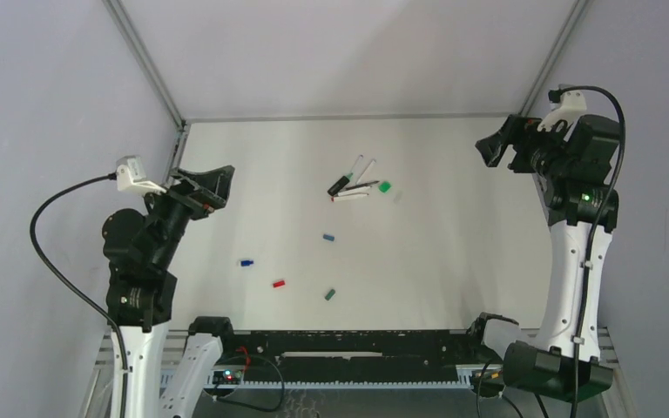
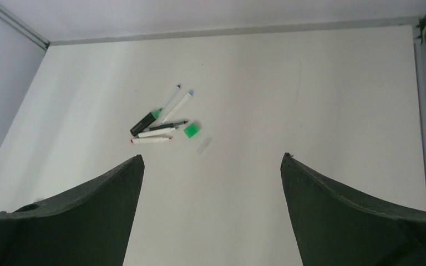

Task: Insert the pens into the pen caps
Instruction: Pick up the pen from the center of the board.

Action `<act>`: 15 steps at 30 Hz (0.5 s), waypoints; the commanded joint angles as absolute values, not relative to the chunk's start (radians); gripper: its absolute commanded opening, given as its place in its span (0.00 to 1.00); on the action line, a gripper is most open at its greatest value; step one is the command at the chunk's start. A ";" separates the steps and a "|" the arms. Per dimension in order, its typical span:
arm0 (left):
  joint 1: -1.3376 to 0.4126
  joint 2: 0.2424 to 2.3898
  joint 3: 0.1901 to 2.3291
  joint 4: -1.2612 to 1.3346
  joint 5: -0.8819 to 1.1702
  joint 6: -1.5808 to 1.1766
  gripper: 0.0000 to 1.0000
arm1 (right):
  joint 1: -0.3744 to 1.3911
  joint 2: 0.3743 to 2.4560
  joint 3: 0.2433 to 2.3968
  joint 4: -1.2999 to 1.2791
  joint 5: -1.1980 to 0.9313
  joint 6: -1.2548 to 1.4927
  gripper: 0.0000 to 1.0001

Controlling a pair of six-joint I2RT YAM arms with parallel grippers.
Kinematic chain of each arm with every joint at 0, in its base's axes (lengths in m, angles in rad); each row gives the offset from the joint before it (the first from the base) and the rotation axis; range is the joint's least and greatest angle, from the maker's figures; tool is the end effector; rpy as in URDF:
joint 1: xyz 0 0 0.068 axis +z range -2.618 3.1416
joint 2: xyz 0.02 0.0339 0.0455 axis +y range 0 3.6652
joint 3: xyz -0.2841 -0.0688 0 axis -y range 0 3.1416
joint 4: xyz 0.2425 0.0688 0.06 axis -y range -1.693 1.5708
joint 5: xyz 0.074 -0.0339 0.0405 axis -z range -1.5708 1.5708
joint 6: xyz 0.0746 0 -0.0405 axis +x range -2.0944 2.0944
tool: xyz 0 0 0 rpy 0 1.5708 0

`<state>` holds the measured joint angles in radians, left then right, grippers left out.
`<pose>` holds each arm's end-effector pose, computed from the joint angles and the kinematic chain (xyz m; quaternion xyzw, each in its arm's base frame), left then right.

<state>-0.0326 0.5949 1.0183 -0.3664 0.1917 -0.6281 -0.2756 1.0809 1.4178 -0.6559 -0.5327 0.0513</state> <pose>0.1276 -0.0184 0.4354 -0.1340 0.6739 -0.2969 0.6632 0.2284 -0.0252 0.4576 -0.0249 0.7965 0.1487 0.5855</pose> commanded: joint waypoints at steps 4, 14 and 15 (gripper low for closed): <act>-0.006 0.528 0.914 -0.390 0.125 -0.749 1.00 | -0.285 1.136 1.408 -0.670 -0.568 0.045 0.99; 0.006 0.504 0.812 -0.386 0.129 -0.783 1.00 | -0.194 1.249 1.387 -0.618 -0.766 -0.110 0.99; 0.007 0.509 0.807 -0.384 0.130 -0.780 1.00 | -0.175 1.264 1.388 -0.627 -0.791 -0.163 0.99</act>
<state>-0.0067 0.5034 0.8375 -0.4000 0.1333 -0.7650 -0.2394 1.2270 1.3937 -0.6514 -0.6868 -0.0105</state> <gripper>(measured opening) 0.996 0.993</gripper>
